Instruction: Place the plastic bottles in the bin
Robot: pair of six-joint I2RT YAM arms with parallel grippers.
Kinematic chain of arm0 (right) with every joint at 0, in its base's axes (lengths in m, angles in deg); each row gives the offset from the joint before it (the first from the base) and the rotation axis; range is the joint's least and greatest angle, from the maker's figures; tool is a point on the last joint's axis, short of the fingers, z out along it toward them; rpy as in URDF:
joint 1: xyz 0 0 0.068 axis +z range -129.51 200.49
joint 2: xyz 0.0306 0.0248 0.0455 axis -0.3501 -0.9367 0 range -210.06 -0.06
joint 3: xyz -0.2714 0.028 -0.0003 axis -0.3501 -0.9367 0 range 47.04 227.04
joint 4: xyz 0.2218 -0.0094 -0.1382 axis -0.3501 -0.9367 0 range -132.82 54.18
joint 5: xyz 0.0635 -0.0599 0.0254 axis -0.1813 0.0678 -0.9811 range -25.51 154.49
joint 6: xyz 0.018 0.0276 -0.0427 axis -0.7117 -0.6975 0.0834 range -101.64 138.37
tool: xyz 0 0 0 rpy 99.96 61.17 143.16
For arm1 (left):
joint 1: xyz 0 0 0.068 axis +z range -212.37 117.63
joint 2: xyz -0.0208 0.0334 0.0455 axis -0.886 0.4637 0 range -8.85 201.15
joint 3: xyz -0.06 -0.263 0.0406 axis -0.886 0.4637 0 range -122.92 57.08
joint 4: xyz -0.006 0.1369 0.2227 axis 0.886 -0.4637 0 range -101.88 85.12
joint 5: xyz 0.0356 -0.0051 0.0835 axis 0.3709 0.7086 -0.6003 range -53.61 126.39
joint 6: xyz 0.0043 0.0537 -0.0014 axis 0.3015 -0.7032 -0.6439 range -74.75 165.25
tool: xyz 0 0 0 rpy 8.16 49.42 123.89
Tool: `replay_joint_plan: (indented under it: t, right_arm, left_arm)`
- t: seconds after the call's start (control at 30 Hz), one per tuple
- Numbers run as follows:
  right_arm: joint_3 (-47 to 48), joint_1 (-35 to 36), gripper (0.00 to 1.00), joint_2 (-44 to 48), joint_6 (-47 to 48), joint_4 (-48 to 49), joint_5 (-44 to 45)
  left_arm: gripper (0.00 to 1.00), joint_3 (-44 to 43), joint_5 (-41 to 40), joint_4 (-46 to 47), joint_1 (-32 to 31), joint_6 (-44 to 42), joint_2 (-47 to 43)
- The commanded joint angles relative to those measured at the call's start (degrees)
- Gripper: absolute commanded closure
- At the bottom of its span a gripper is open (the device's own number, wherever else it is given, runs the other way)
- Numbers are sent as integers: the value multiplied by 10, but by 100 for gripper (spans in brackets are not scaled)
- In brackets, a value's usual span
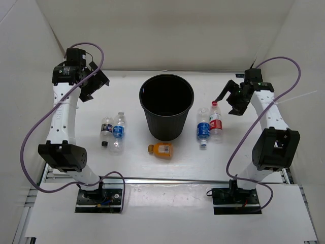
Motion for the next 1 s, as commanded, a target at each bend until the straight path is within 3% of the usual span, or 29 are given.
replay_joint_plan:
  t: [0.0,0.07,0.1,0.23,0.83,0.97]
  right_arm:
    - [23,-1,0,-23,21,-6,35]
    - [23,-1,0,-34,40,-6,43]
    - [23,4,0,-45,47,-6,65]
    - [23,16,0,-67,56,-6,109]
    - [20,65,0,-198,76,9,139]
    - [13,65,16,-216,66,9,133]
  left_arm:
    - [0,26,15,4,4,11,12]
    - [0,12,18,-29,9,-3,25]
    - [0,12,86,-29,9,-60,31]
    - [0,32,126,1,9,-72,23]
    - [0,43,151,12,9,-78,34]
    - [0,55,162,17,9,-78,34]
